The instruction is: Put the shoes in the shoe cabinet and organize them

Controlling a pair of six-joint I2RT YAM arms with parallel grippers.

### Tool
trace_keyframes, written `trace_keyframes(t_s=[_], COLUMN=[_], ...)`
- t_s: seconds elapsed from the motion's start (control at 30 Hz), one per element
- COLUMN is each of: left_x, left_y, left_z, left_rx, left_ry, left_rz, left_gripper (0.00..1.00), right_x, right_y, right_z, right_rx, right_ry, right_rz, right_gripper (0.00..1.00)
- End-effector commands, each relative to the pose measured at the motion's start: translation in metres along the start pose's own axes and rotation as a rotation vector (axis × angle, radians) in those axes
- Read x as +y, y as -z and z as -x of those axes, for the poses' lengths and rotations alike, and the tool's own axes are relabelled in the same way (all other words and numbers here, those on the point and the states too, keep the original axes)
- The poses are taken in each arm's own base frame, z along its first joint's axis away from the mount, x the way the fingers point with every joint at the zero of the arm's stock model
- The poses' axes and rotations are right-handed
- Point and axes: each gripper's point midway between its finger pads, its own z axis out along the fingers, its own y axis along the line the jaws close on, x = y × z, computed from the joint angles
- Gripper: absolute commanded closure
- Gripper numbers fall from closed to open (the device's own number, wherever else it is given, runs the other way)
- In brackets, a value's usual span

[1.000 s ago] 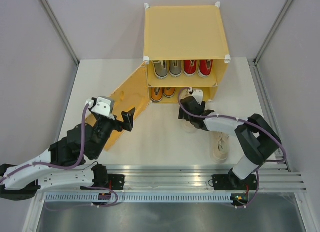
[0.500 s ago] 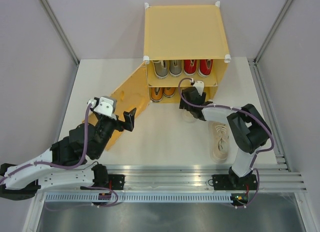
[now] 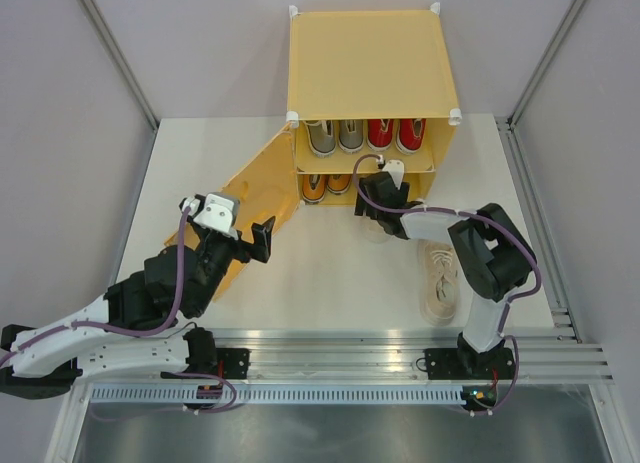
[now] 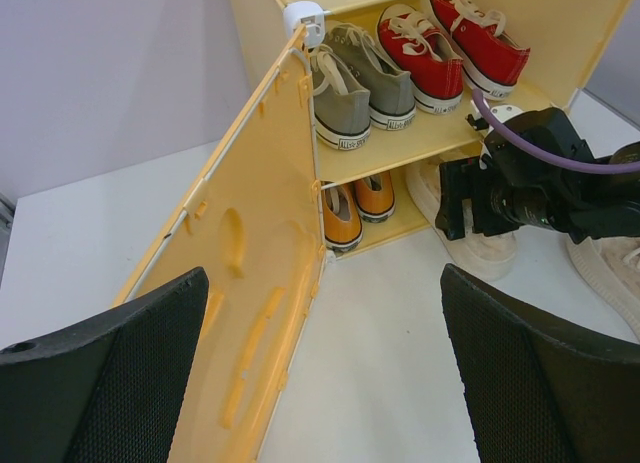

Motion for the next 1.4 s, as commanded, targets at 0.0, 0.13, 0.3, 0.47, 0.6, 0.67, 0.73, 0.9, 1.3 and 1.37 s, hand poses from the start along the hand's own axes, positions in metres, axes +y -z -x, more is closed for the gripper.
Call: trace_keyframes(t_s=[0.0, 0.13, 0.3, 0.47, 0.6, 0.67, 0.73, 0.9, 1.3, 1.37], left_x=[0.000, 0.001, 0.001, 0.001, 0.001, 0.001, 0.001, -0.001, -0.005, -0.005], left_y=[-0.001, -0.001, -0.001, -0.001, -0.001, -0.001, -0.002, -0.003, -0.005, -0.006], left_z=[0.006, 0.005, 0.005, 0.004, 0.005, 0.004, 0.004, 0.002, -0.002, -0.002], left_rx=[-0.018, -0.018, -0.018, -0.016, -0.017, -0.015, -0.014, -0.008, 0.003, 0.005], left_ry=[-0.013, -0.014, -0.014, -0.017, -0.015, -0.018, -0.019, -0.028, -0.049, -0.051], left_rz=[-0.001, 0.001, 0.004, 0.004, 0.004, 0.007, 0.007, 0.005, 0.000, 0.002], left_gripper=[0.01, 0.00, 0.00, 0.00, 0.00, 0.00, 0.00, 0.01, 0.00, 0.00], right_x=[0.017, 0.014, 0.013, 0.017, 0.013, 0.010, 0.004, 0.000, 0.005, 0.003], right_y=[0.015, 0.021, 0.029, 0.045, 0.057, 0.066, 0.075, 0.098, 0.082, 0.077], right_z=[0.056, 0.054, 0.050, 0.039, 0.030, 0.025, 0.020, 0.009, -0.021, -0.019], right_rx=[-0.149, -0.140, -0.125, -0.102, -0.093, -0.091, -0.094, -0.103, -0.061, -0.070], right_ry=[-0.076, -0.084, -0.085, -0.091, -0.092, -0.093, -0.091, -0.085, -0.022, -0.010], right_rz=[0.060, 0.061, 0.080, 0.139, 0.150, 0.157, 0.153, 0.195, 0.178, 0.157], right_gripper=[0.13, 0.05, 0.02, 0.02, 0.02, 0.02, 0.02, 0.02, 0.02, 0.02])
